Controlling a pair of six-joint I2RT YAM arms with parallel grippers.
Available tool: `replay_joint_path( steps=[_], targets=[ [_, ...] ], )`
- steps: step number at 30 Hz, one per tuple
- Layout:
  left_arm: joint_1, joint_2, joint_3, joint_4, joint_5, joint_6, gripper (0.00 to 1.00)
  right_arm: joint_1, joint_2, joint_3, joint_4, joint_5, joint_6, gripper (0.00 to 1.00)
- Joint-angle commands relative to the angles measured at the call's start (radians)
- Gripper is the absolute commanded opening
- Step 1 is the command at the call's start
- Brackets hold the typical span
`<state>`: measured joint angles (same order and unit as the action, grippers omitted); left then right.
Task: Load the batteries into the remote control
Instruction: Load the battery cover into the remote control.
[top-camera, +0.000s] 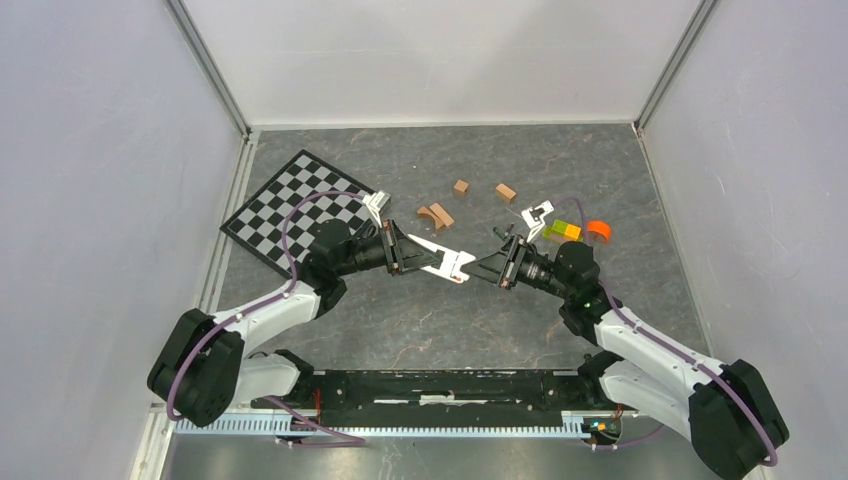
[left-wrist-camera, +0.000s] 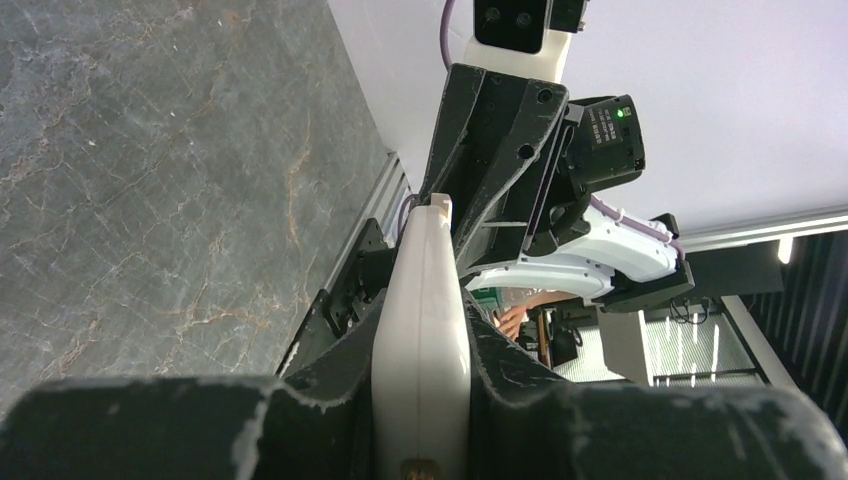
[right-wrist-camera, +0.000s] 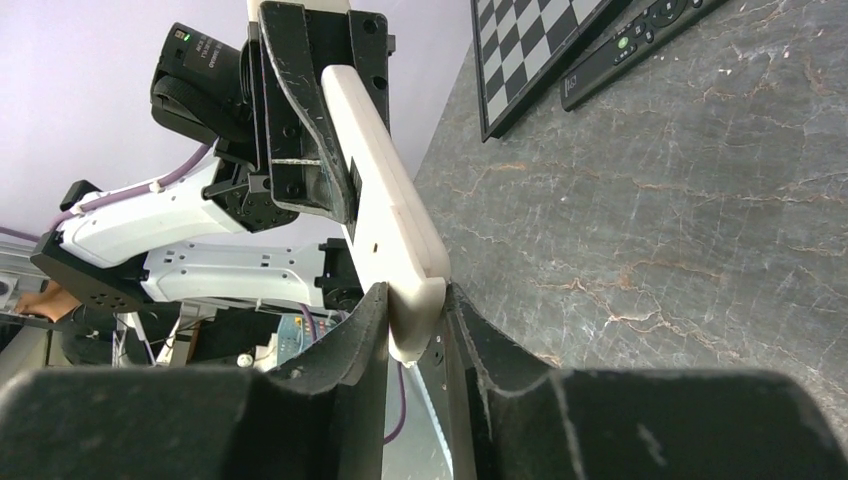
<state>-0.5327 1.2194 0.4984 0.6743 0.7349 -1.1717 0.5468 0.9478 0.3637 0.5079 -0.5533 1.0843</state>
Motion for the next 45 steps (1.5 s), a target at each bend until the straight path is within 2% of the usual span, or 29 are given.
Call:
replay_joint_path(
  steps=[1,6,9,12,13,17,19,25,30,36,43,45],
  targets=[
    [0.000,-0.013,0.035,-0.010,-0.011,0.044,0.02,-0.005,-0.011,-0.028,0.137,-0.010,0.038,0.31],
    [0.000,-0.013,0.032,-0.010,-0.025,0.038,0.02,-0.006,0.003,-0.036,0.159,-0.012,0.055,0.32],
    [0.000,-0.021,0.031,-0.020,-0.038,0.039,0.02,-0.005,0.003,-0.042,0.157,-0.010,0.053,0.44],
    [0.000,-0.017,0.031,-0.021,-0.038,0.037,0.02,-0.005,0.000,-0.046,0.159,-0.006,0.054,0.46],
    [0.000,-0.016,0.032,-0.021,-0.040,0.038,0.02,-0.006,0.001,-0.045,0.159,-0.006,0.054,0.45],
    [0.000,-0.013,0.031,-0.021,-0.043,0.036,0.02,-0.006,0.004,-0.046,0.154,-0.010,0.057,0.26],
    [0.000,-0.015,0.032,-0.021,-0.044,0.035,0.02,-0.005,0.007,-0.046,0.149,-0.014,0.057,0.21],
    [0.000,-0.009,0.031,-0.002,-0.037,0.038,0.02,-0.004,0.024,-0.049,0.153,-0.012,0.065,0.18],
    [-0.001,-0.004,0.025,0.058,-0.016,0.007,0.02,0.014,0.056,-0.064,0.219,-0.020,0.115,0.17],
    [-0.001,-0.012,0.013,0.057,-0.029,0.017,0.02,0.022,0.079,-0.163,0.519,0.027,0.326,0.05],
    [-0.001,-0.017,0.016,0.080,-0.027,0.010,0.02,0.031,0.092,-0.138,0.424,0.025,0.274,0.00],
    [-0.001,-0.019,0.017,0.080,-0.026,0.012,0.02,0.034,0.097,-0.137,0.443,0.024,0.285,0.00]
  ],
)
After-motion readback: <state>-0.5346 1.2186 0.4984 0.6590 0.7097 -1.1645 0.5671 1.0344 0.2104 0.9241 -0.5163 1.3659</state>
